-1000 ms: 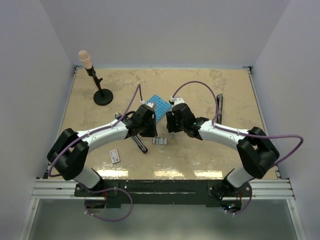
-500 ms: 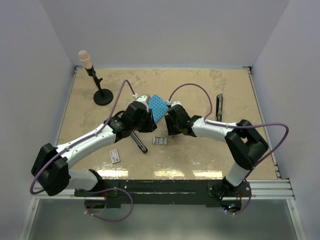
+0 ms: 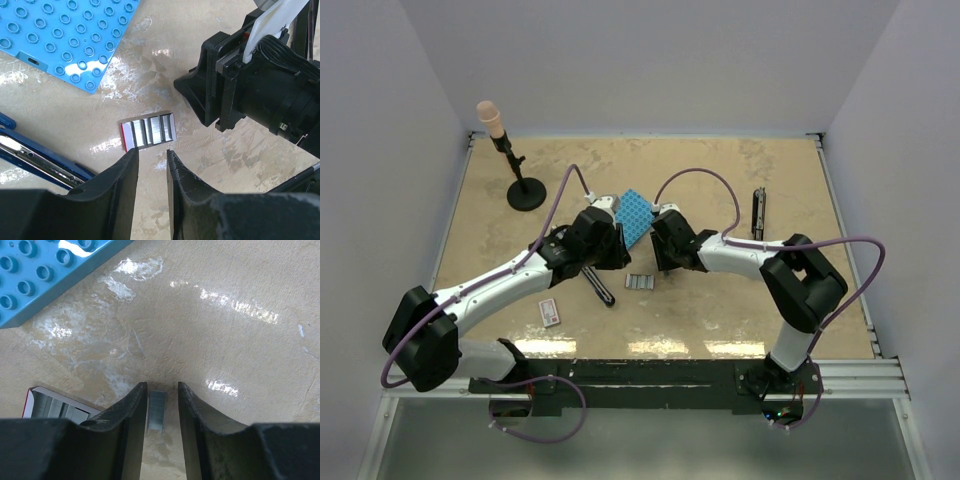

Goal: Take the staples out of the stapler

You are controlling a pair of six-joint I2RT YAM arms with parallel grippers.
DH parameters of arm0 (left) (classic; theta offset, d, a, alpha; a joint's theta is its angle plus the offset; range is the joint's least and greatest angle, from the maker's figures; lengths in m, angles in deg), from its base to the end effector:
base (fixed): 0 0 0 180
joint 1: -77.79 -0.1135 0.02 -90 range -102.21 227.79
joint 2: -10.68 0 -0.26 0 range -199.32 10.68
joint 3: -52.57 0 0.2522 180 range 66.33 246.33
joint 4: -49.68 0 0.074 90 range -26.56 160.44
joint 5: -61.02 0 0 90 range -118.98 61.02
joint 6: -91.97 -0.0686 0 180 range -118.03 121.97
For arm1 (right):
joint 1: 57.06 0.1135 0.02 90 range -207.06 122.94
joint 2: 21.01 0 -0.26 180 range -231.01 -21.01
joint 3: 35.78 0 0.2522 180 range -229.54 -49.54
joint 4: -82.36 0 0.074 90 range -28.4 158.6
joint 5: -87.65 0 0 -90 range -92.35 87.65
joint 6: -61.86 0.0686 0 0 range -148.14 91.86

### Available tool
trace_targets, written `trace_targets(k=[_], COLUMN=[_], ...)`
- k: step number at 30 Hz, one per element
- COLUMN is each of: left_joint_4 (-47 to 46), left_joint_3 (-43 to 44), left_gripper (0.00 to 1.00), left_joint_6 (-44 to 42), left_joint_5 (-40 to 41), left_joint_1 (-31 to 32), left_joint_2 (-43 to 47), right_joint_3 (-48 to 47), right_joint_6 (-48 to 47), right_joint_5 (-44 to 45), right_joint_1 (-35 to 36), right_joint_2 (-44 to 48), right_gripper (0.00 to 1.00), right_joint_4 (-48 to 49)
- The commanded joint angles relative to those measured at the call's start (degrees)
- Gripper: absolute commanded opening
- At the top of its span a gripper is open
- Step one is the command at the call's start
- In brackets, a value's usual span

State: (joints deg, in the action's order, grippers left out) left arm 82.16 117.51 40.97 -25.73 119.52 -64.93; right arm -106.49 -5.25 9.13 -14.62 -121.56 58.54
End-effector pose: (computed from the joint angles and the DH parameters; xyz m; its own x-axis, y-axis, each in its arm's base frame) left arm 0.2318 -0.2016 0.2212 -0.7954 -0.1324 -0.5914 0.1713 0.8869 -0.4290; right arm 0.2823 0.2396 0.1299 -0.7710 -0.1885 -0.6083 -0.2978 0.9510 0.0828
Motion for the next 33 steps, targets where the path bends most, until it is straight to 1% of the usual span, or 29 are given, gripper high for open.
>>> trace_targets(k=[1, 13, 18, 27, 33], left_joint_4=[-1.76, -2.11, -2.37, -2.99, -3.16], left_joint_3=[-0.38, -1.26, -2.13, -2.57, -2.92], left_gripper=[0.33, 0.33, 0.33, 0.33, 0.33], left_joint_6=[0.63, 1.07, 1.42, 1.86, 2.13], left_joint_5=[0.89, 0.89, 1.06, 0.97, 0.80], left_joint_1=[-0.34, -0.25, -0.25, -0.25, -0.34], left_joint_2=[1.87, 2.58, 3.19, 3.89, 3.81], right_joint_3=[-2.29, -2.20, -2.20, -2.82, -3.17], right_joint_6=[-0.04, 0.04, 0.31, 1.45, 2.15], right_joint_5=[2.05, 1.26, 0.99, 1.61, 1.87], right_joint_1=[0.19, 0.19, 0.37, 0.81, 1.42], right_joint_2=[-0.08, -1.31, -1.14, -1.75, -1.66], right_gripper=[0.34, 0.32, 0.30, 0.30, 0.27], right_joint_4=[-1.18, -1.80, -2.24, -4.26, -4.70])
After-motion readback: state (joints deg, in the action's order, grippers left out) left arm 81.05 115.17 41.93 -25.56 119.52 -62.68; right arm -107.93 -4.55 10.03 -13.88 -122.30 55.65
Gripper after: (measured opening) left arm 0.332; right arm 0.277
